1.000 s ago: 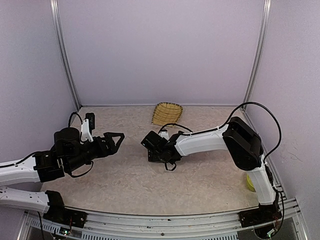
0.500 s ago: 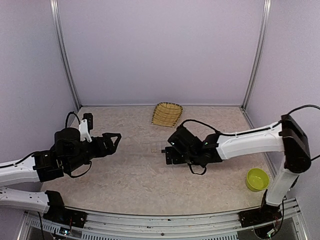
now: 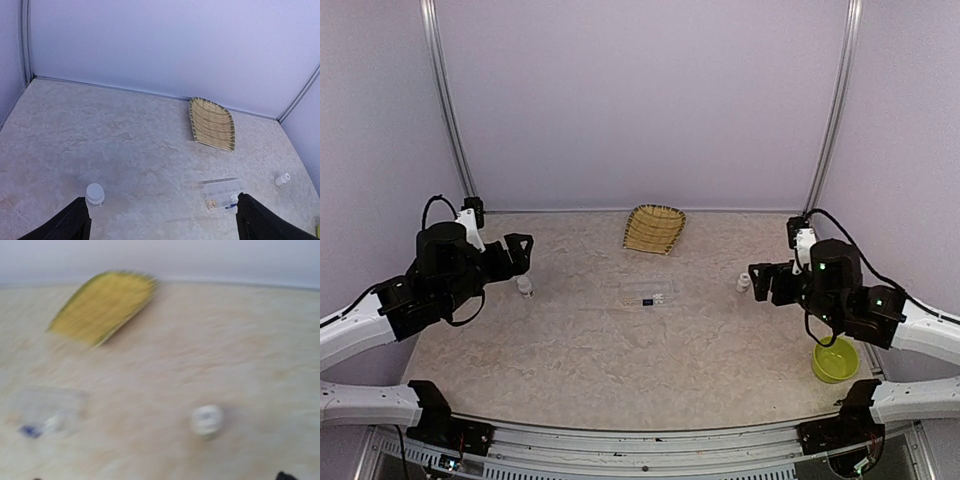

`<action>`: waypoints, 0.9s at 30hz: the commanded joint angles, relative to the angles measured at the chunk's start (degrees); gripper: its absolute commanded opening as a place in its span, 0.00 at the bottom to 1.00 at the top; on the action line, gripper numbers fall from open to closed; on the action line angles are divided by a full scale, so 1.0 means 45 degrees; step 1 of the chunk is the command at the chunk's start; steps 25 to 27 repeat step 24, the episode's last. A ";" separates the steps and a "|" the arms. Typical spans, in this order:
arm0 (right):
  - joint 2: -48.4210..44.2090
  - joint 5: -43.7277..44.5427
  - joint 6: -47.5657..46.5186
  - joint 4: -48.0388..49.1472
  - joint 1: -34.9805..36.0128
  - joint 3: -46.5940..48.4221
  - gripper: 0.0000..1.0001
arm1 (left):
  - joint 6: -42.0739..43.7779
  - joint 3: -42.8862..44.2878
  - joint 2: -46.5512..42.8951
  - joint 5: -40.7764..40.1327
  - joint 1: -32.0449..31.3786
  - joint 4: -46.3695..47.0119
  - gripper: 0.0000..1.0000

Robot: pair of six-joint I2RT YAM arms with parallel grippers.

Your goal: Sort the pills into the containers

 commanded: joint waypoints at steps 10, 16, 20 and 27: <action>-0.1201 -0.2623 -0.0377 -0.0545 -0.5168 -0.0265 1.00 | 0.0262 0.0451 0.0194 0.2106 0.3512 -0.0609 0.99; -0.1289 -0.2283 -0.0292 -0.0546 -0.5216 -0.0194 1.00 | 0.0086 0.0333 0.0384 0.2900 0.4174 -0.0488 0.99; -0.1365 -0.2147 -0.0311 -0.0466 -0.5201 -0.0154 1.00 | 0.0049 0.0309 0.0500 0.3055 0.4233 -0.0340 0.99; -0.1590 -0.2081 -0.0326 -0.0356 -0.5211 -0.0248 1.00 | 0.0020 0.0321 0.0391 0.3171 0.4269 -0.0265 0.99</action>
